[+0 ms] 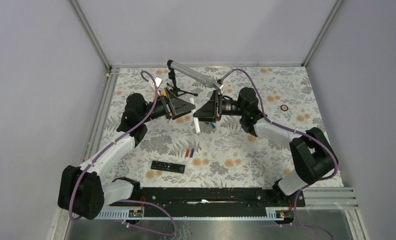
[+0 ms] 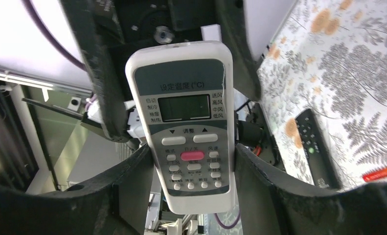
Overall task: Load the batteries into the remote control
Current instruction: Pick up the remote control from the center of the board.
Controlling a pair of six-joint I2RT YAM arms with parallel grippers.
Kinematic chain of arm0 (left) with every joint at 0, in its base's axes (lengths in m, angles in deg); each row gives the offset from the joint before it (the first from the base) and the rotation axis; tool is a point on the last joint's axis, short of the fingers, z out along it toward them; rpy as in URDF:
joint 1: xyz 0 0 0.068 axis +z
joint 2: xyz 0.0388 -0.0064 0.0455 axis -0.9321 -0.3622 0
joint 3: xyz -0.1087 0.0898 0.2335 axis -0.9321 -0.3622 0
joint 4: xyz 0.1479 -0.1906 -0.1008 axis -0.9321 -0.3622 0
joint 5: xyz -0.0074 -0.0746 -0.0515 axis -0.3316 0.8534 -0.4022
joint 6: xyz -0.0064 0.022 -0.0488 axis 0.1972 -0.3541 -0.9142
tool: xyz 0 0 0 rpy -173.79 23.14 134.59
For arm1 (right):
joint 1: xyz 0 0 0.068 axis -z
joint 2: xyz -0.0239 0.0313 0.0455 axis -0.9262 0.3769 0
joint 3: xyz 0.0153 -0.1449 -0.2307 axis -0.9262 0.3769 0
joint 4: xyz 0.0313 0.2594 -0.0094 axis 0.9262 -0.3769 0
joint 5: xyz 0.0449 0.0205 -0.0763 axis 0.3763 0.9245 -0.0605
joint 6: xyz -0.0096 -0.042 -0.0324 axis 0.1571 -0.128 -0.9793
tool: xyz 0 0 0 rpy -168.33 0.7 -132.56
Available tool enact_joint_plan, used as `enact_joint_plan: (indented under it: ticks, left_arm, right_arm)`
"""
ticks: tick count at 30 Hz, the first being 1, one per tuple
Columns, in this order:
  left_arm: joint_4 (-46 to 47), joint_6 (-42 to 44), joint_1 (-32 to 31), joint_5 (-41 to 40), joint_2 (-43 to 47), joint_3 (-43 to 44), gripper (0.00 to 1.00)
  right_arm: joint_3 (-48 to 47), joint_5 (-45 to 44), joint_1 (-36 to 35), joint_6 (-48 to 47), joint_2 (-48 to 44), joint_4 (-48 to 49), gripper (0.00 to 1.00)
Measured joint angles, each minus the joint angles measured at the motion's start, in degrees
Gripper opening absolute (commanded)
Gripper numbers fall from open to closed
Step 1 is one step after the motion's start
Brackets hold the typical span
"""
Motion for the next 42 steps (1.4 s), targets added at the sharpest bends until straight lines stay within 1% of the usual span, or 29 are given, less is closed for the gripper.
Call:
enact_joint_plan:
  ticks: [3, 5, 12, 14, 15, 16, 17, 18, 19, 20, 21, 23, 27, 31, 33, 37, 42]
  left_arm:
    - [1.44, -1.14, -0.5, 0.5, -1.66, 0.0, 0.95]
    - [2.16, -2.23, -0.9, 0.96, -2.8, 0.0, 0.9]
    - [4.72, -4.63, -1.27, 1.11, -3.3, 0.17, 0.58]
    - [5.42, -5.25, -1.38, 1.18, -3.3, 0.26, 0.5]
    - [5.62, -5.53, -1.44, 1.18, -3.3, 0.28, 0.45]
    - [5.62, -5.79, -1.44, 1.16, -3.3, 0.28, 0.4]
    - [5.66, -5.86, -1.44, 1.14, -3.3, 0.28, 0.37]
    - [5.62, -5.95, -1.44, 1.11, -3.3, 0.28, 0.35]
    - [5.55, -5.9, -1.44, 1.01, -3.3, 0.28, 0.31]
    - [5.57, -5.86, -1.44, 1.01, -3.3, 0.28, 0.28]
    - [5.03, -5.62, -1.44, 0.52, -3.3, 0.28, 0.27]
    - [2.58, -4.94, -1.42, -1.01, -3.28, 0.57, 0.27]
    - [-11.04, -1.16, -1.49, -9.01, -2.84, 4.09, 0.29]
    - [-23.54, 2.19, -1.49, -17.46, -2.19, 9.55, 0.3]
    - [-28.28, 2.84, -1.6, -20.85, -2.16, 12.46, 0.3]
    - [-34.8, 3.21, -1.68, -25.88, -2.14, 16.52, 0.3]
    - [-40.35, 3.17, -1.7, -28.37, -2.16, 18.16, 0.3]
  right_arm:
    - [-1.38, 0.52, -0.55, 2.71, 0.9, 3.02, 0.33]
    - [-2.05, 0.59, -1.18, 3.48, 1.18, 3.89, 0.33]
    - [-2.29, 0.96, -2.1, 4.72, 2.16, 4.2, 0.33]
    - [-2.34, 0.92, -2.14, 4.63, 2.16, 3.74, 0.35]
    - [-2.34, 0.85, -2.14, 4.5, 2.19, 3.54, 0.38]
    - [-2.38, 0.81, -2.12, 4.35, 2.19, 3.45, 0.44]
    - [-2.43, 0.76, -2.14, 4.13, 2.19, 3.26, 0.53]
    - [-2.47, 0.72, -2.14, 3.93, 2.21, 3.08, 0.66]
    - [-2.56, 0.57, -2.14, 3.56, 2.21, 2.67, 0.77]
    - [-2.67, 0.37, -2.14, 3.02, 2.21, 2.14, 0.85]
    - [-2.8, -0.09, -2.14, 2.14, 2.08, 1.2, 0.9]
    - [-2.91, -1.99, -2.32, -1.86, 1.16, -3.34, 0.96]
    - [-3.39, -8.81, -2.71, -12.39, -2.97, -16.2, 0.99]
    - [-5.11, -19.06, -5.53, -23.67, -7.65, -26.67, 0.97]
    - [-6.43, -25.64, -9.03, -28.55, -9.38, -30.01, 0.95]
    - [-7.34, -37.66, -16.26, -34.84, -11.69, -32.09, 0.9]
    - [-8.46, -47.12, -18.84, -39.12, -10.75, -32.89, 0.83]
